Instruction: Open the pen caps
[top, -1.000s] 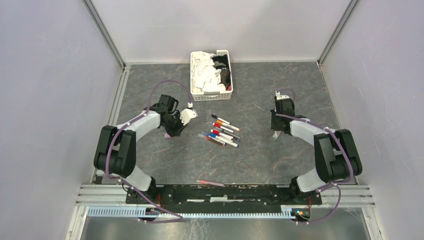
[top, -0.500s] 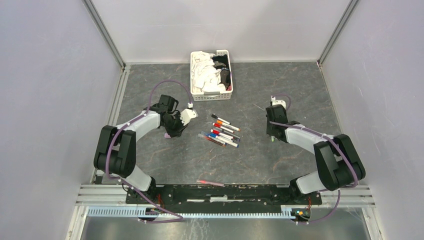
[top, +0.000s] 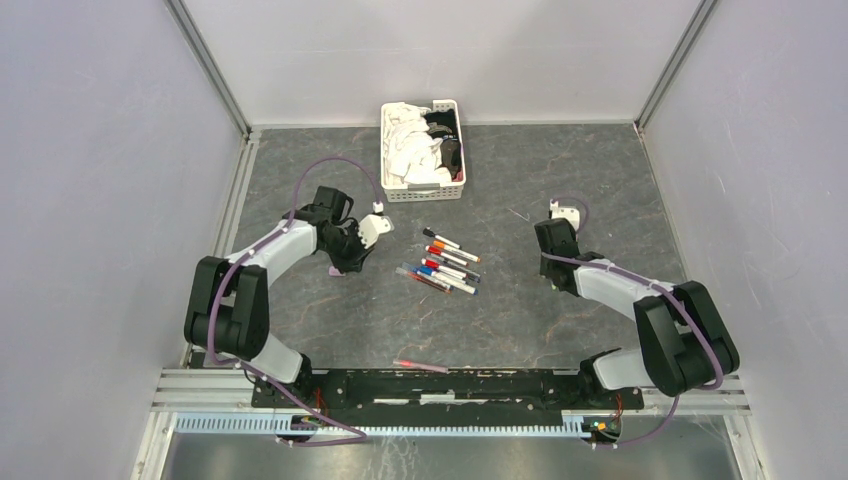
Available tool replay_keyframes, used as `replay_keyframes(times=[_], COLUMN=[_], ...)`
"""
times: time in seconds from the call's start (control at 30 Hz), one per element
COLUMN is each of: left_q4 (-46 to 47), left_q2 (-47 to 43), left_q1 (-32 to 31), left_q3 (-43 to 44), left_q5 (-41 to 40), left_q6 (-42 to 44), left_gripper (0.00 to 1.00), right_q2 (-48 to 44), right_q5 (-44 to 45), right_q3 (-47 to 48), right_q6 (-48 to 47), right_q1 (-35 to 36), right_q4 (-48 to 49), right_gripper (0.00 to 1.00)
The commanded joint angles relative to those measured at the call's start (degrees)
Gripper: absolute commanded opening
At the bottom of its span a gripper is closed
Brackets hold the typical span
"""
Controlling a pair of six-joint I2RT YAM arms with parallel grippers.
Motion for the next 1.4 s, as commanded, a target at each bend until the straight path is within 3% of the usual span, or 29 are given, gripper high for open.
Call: replay_keyframes(times=[0.0,0.33,0.5,0.57,0.9,0.93,0.97,1.17,1.37], left_q4=[-1.5,-0.2,2.9,3.6,-0.7,-2.2,-3.7,-9.6,-9.9], left_q2=[-1.6,-0.3,1.3,1.8,-3.5,-4.3,-5.3,-10.6,-14.5], left_q1=[0.2,0.4,0.4,0.4,0.4,0.6,0.7,1.1,1.5], left_q3=[2.4,1.3,0.2,-0.4,3.9,5.4,6.9,17.0,23.0], left_q5=[2.8,1.7,0.5,0.3,2.4,3.5,4.3,3.1,-4.9], left_q6=[-0.3,0.4,-0.9,-1.2,-4.4,-4.8,-5.5,-9.8,-15.5], left_gripper=[0.24,0.30,0.44,0.52,0.60,0.94,0.99,1.00,1.00], right_q2=[-0.7,2.8,5.7,5.7,4.2,3.6,2.6,-1.3,4.7], right_q5=[5.3,-1.0,-1.3,-2.2,-2.6,-2.7,-3.0,-7.7,-27.2], right_q3=[-0.4,3.7,7.9,8.1,6.9,7.0,7.3,11.1,18.9], right_q6=[-2.4,-6.6,-9.2,-9.6,-9.3,-9.1,-9.0,-10.8,-18.4], right_q1=[-0.7,-0.7,-0.8,-0.7,-0.6,-0.5,-0.4,4.4,9.5], right_q4=[-8.4,-3.0,-3.5,-3.3,-2.7,-2.7,-2.8,-2.1,0.8], right_gripper=[0.00,0.00,0.01,0.06,0.41,0.44,0.45,0.46,0.45])
